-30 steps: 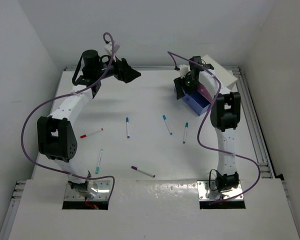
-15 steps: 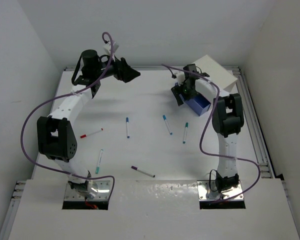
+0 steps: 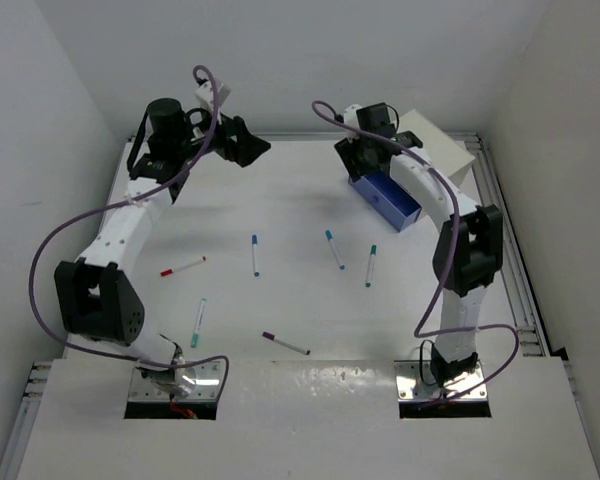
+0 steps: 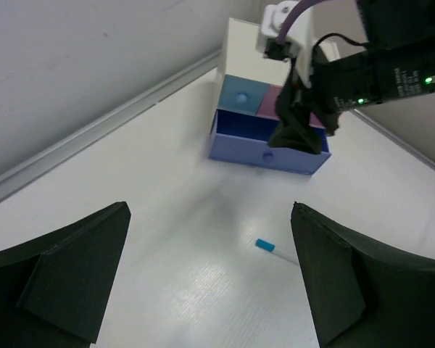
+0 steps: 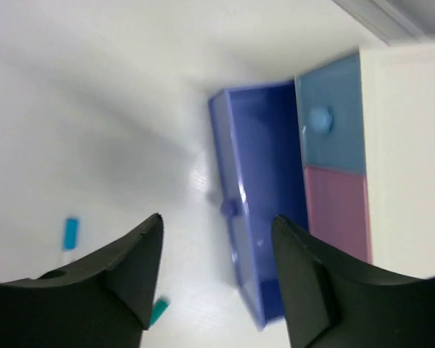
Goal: Sort the stationery into containers
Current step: Open the drawer in the storage box, then pick up the pen from the center of the board.
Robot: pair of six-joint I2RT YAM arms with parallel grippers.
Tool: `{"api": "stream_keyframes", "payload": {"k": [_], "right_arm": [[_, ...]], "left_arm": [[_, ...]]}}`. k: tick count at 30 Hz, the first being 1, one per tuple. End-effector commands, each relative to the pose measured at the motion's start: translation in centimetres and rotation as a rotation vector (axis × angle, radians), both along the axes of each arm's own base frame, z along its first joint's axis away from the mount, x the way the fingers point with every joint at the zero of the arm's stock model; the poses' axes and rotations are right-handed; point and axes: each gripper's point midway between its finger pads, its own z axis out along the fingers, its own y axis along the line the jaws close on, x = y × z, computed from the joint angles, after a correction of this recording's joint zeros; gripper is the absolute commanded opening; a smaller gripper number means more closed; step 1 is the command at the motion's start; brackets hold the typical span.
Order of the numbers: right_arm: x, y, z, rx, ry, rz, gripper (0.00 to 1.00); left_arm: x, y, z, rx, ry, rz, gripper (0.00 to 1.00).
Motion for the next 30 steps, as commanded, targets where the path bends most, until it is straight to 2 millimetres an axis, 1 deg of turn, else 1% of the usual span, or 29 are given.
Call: {"api": "stream_keyframes", "payload": {"k": [1,2,3,4,5,6,7,8,9,10,11,12,13,14,16,17,18,19,20,21,23,24,29,30], "right_arm": [[-4.4,-1.4,3.5,0.095,0.022,-0.161,0.59],[-5.9,-1.2,2.9,0.152,0.056,-0.228,0.58],[-8.7,-1.6,-0.4,0.148,0.145,-0.261,0.58],[-10.3,-1.4,-1.2,0.167,0.17,-0.285,0.57],[-11.6,-1.4,-0.7,0.237,0.164,-0.366,0.56],[-13.7,-2.1,-3.3,0.215,0.217,-0.425,0.55],[-14.7,-1.9,-3.6,0.208,0.213,-0.457,0.55],[-15.3,-2.4,-4.3,0.194,0.207,-0.521,0.55],[-16.8,-2.5,-6.0,0.154,0.229,-0.542,0.55],[-17.1,-2.7,-6.7,0.144,0.22,-0.573,0.54],[-17.2,-2.7,-7.1,0.134,0.217,-0.581,0.54],[-17.7,-2.6,-7.8,0.121,0.232,-0.583,0.54],[-17.9,-2.4,-8.6,0.122,0.239,-0.593,0.54],[-18.0,-2.3,-9.0,0.117,0.247,-0.593,0.54],[-18.1,-2.1,-9.8,0.11,0.264,-0.603,0.54],[-18.3,-2.3,-10.8,0.096,0.289,-0.625,0.53],[-18.3,-2.1,-11.1,0.096,0.299,-0.628,0.52],[-18.5,-2.2,-11.5,0.091,0.31,-0.637,0.52],[-18.5,-2.1,-12.4,0.085,0.326,-0.64,0.51],[-18.6,-1.9,-12.7,0.09,0.339,-0.639,0.5],[-18.8,-1.6,-13.7,0.091,0.357,-0.623,0.47],[-18.9,-1.4,-14.2,0.093,0.377,-0.614,0.46],[-19.4,-1.8,-15.9,0.062,0.417,-0.614,0.42],[-19.6,-1.7,-16.1,0.062,0.424,-0.612,0.42]], "left_arm": [[-1.8,3.4,3.1,0.075,-0.108,0.142,1.0],[-2.1,4.0,3.1,0.084,-0.108,0.172,1.0],[-2.4,5.0,2.2,0.093,-0.086,0.212,1.0],[-3.3,5.7,2.9,0.1,-0.106,0.239,1.0],[-3.4,6.8,2.5,0.113,-0.088,0.291,1.0],[-3.7,7.7,1.4,0.127,-0.063,0.328,1.0],[-4.2,9.2,1.5,0.136,-0.05,0.419,1.0],[-4.4,9.8,0.9,0.145,-0.026,0.452,1.0],[-4.9,10.4,0.7,0.163,-0.013,0.473,1.0],[-5.5,11.1,-0.5,0.193,0.049,0.5,1.0],[-5.7,11.6,-0.7,0.207,0.069,0.513,1.0],[-6.2,12.0,-1.1,0.22,0.091,0.525,1.0],[-6.8,12.8,-2.2,0.239,0.134,0.55,1.0],[-7.2,13.0,-2.0,0.239,0.135,0.555,1.0],[-8.6,13.5,-2.4,0.238,0.135,0.567,1.0],[-9.1,13.8,-3.4,0.241,0.148,0.574,1.0],[-10.0,13.9,-2.5,0.229,0.116,0.582,1.0],[-10.4,14.1,-2.4,0.224,0.101,0.595,1.0],[-10.8,14.3,-3.0,0.228,0.107,0.6,1.0],[-11.4,14.5,-2.4,0.222,0.084,0.607,1.0],[-11.9,14.6,-2.8,0.228,0.086,0.609,1.0],[-12.3,14.6,-2.7,0.229,0.082,0.609,1.0],[-12.9,14.5,-3.1,0.227,0.086,0.607,1.0],[-12.9,14.5,-2.9,0.22,0.079,0.609,1.0]]}}
